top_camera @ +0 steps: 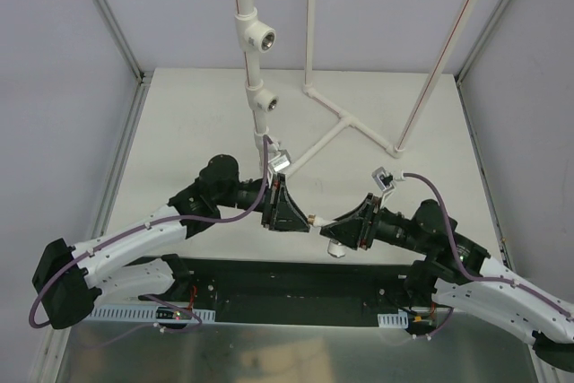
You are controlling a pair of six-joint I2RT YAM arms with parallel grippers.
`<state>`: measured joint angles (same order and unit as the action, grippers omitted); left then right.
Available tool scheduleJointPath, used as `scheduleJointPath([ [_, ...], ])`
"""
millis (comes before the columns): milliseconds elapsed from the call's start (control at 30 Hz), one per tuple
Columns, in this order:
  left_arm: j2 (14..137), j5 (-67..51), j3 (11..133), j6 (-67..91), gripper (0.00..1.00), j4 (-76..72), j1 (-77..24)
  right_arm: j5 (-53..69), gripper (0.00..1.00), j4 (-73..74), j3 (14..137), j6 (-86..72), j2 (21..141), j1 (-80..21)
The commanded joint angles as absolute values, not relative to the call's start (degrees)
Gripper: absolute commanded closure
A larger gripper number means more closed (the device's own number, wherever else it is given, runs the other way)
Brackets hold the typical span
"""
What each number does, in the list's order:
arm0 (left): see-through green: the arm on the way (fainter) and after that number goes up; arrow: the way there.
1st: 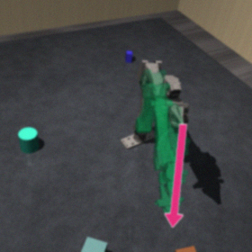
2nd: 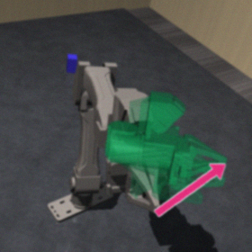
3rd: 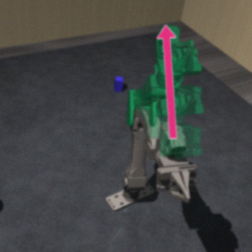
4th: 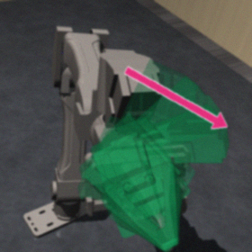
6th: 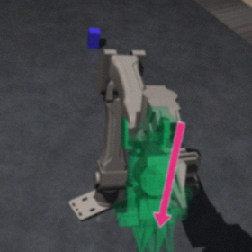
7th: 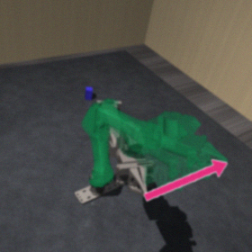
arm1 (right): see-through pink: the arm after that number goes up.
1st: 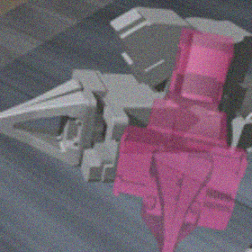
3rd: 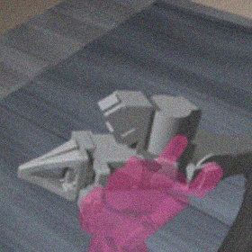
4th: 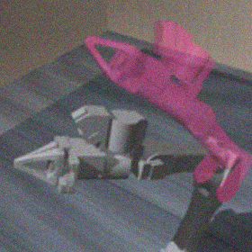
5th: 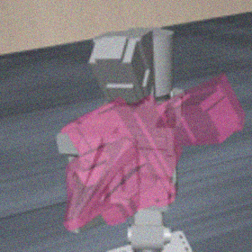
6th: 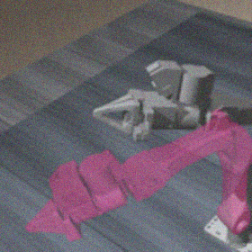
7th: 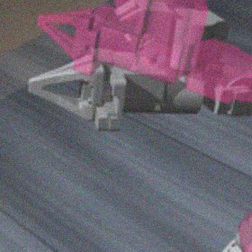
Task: Install the water faucets
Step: Adjust the water faucet.
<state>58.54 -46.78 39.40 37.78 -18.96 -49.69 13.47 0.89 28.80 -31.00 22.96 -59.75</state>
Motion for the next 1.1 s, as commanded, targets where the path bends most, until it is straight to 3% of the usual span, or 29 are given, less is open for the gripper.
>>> scheduleJointPath([
  [0, 54.2, -38.0, 37.6, 34.7, 0.61, -13.2, -45.3, 9.7, 1.0, 3.8, 33.2, -30.4, 22.1, -60.9],
  [67, 51.2, -33.6, 37.6, 31.4, 0.54, -8.9, -45.1, 3.3, 1.0, 7.1, 33.4, -30.3, 22.6, -60.9],
  [100, 49.5, -31.8, 37.4, 30.5, 0.51, -7.4, -44.7, 1.4, 0.9, 7.6, 33.3, -30.4, 22.9, -61.0],
  [133, 48.3, -29.6, 37.4, 29.7, 0.5, -5.6, -44.2, 0.4, 1.0, 7.7, 33.1, -30.3, 23.1, -60.9],
  [467, 43.2, -21.5, 36.8, 29.1, 0.45, -1.5, -40.8, -9.0, 1.0, 9.2, 33.0, -31.4, 24.4, -61.0],
  [600, 40.3, -10.7, 35.2, 28.8, 0.43, -0.4, -40.8, -13.1, 1.0, 10.2, 33.0, -31.2, 25.1, -60.9],
  [800, 32.2, 7.9, 28.7, 22.0, 0.22, -7.0, -40.8, -14.6, 1.0, 10.7, 32.1, -31.0, 25.6, -60.9],
  [933, 33.4, 5.1, 28.0, 18.6, 0.2, -12.9, -40.8, -13.7, 1.0, 10.5, 31.9, -30.9, 26.3, -60.9],
  [1067, 36.0, -11.3, 29.7, 23.4, 0.21, -16.5, -40.7, -10.9, 1.0, 9.7, 32.0, -31.0, 26.1, -61.0],
])
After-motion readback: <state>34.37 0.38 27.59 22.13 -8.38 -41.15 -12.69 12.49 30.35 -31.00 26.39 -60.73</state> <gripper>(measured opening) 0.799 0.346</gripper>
